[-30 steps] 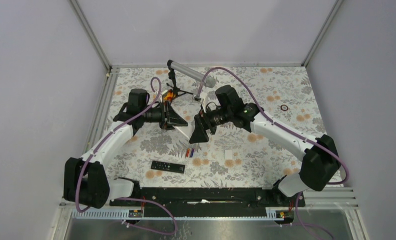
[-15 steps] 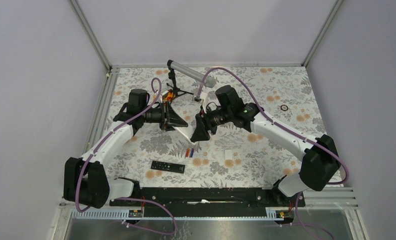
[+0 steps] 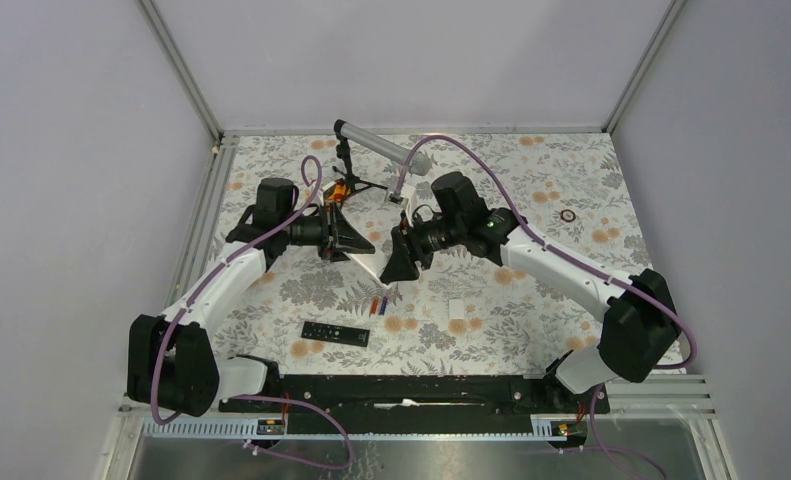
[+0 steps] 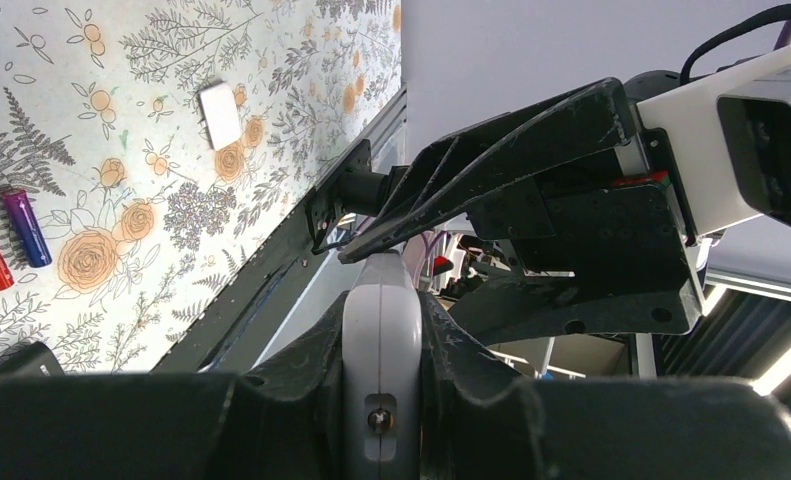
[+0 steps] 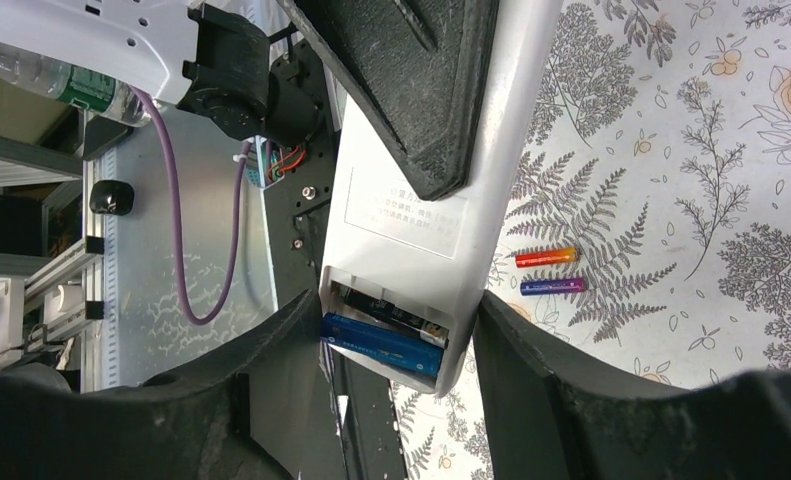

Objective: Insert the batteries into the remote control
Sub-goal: Load the battery into the remote control.

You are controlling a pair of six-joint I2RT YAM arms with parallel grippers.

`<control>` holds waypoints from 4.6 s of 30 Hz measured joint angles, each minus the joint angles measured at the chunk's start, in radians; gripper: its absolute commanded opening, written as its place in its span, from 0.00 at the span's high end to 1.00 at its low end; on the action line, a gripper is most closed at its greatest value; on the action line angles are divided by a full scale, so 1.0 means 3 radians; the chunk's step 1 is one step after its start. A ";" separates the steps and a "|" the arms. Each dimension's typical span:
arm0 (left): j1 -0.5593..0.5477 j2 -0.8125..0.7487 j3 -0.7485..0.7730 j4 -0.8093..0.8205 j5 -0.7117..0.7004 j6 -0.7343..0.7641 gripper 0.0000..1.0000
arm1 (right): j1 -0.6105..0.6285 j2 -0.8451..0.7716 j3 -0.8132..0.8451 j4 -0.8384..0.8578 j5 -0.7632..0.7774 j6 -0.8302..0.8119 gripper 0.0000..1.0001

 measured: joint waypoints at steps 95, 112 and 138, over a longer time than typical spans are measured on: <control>0.0011 -0.0144 0.0272 -0.0161 0.0284 -0.0064 1.00 | -0.0320 0.0065 -0.0264 0.0964 -0.1016 0.1148 0.16; 0.0011 -0.0168 0.0299 -0.0209 0.0160 -0.0052 1.00 | -0.0317 0.0070 -0.0257 0.0997 -0.1102 0.1164 0.57; 0.0267 -0.0445 0.0303 -0.0122 0.0088 0.0437 1.00 | -0.0749 -0.0601 -0.0567 0.1162 -0.0020 0.1548 0.08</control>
